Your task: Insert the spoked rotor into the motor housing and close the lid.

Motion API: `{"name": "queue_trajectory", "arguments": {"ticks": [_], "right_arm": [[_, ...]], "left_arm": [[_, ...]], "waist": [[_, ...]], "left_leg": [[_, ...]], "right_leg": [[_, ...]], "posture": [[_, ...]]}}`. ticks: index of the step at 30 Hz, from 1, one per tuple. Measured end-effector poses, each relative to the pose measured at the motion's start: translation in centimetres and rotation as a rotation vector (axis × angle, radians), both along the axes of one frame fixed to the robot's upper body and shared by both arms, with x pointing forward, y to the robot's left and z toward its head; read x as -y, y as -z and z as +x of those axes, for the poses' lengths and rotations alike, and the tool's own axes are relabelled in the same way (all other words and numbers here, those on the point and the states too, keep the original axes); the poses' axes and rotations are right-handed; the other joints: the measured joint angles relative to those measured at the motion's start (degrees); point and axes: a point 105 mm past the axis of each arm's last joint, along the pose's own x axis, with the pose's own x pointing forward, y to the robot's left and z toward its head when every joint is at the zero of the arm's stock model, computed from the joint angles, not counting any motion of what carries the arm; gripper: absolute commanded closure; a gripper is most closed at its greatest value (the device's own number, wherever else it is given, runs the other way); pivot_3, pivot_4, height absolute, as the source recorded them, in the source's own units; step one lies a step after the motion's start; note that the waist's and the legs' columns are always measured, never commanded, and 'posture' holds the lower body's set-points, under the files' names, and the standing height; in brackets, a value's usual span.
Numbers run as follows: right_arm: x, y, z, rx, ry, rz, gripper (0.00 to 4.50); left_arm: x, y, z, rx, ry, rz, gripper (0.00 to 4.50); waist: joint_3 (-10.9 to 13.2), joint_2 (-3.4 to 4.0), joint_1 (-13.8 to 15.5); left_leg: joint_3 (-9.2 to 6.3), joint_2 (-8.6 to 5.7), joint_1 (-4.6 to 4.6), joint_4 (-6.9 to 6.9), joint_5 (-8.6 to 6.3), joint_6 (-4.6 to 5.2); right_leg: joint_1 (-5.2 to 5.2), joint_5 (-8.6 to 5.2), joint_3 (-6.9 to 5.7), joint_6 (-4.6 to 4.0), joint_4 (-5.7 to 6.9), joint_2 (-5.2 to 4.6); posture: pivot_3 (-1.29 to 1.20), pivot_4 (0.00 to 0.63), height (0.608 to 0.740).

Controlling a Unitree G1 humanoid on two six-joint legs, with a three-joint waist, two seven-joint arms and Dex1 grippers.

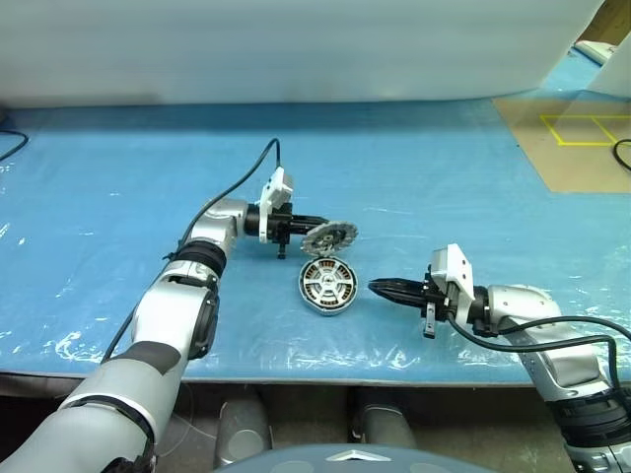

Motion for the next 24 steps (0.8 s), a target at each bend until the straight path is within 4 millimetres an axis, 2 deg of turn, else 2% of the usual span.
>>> {"name": "queue_trajectory", "arguments": {"ticks": [9,17,20,24], "right_arm": [[1.1,0.3,0.1,-0.014,0.022,-0.02,4.5],[1.8,0.6,0.4,-0.011,0.043,-0.035,4.5],[1.9,0.6,0.4,-0.009,0.045,-0.039,4.5],[1.8,0.3,0.7,0.008,0.045,-0.042,4.5]], "left_arm": [[0.9,1.6,-3.2,0.019,0.137,0.052,4.47],[0.8,2.7,-4.5,0.062,0.201,0.119,4.47],[1.4,2.3,-4.3,0.069,0.178,0.079,4.47],[3.3,0.1,-2.9,0.094,0.106,-0.026,4.47]], "waist": [[0.0,0.0,-0.05],[0.0,0.01,-0.1],[0.0,0.01,-0.11],[0.0,0.0,-0.06]], "left_leg": [[0.01,0.0,0.01,0.0,0.0,0.01],[0.02,0.0,0.02,0.01,0.0,0.04],[0.02,0.0,0.0,0.03,0.01,0.04],[0.02,-0.05,-0.03,0.07,0.03,0.08]], "right_leg": [[-0.01,-0.01,-0.01,-0.02,0.0,-0.02],[-0.01,-0.01,0.0,-0.03,0.0,-0.03],[-0.01,-0.01,0.0,-0.02,0.0,-0.03],[-0.01,-0.01,0.0,-0.02,0.01,-0.08]], "posture": [[0.0,0.15,0.74],[0.0,0.15,0.74],[0.0,0.15,0.74],[0.0,0.15,0.74]]}}
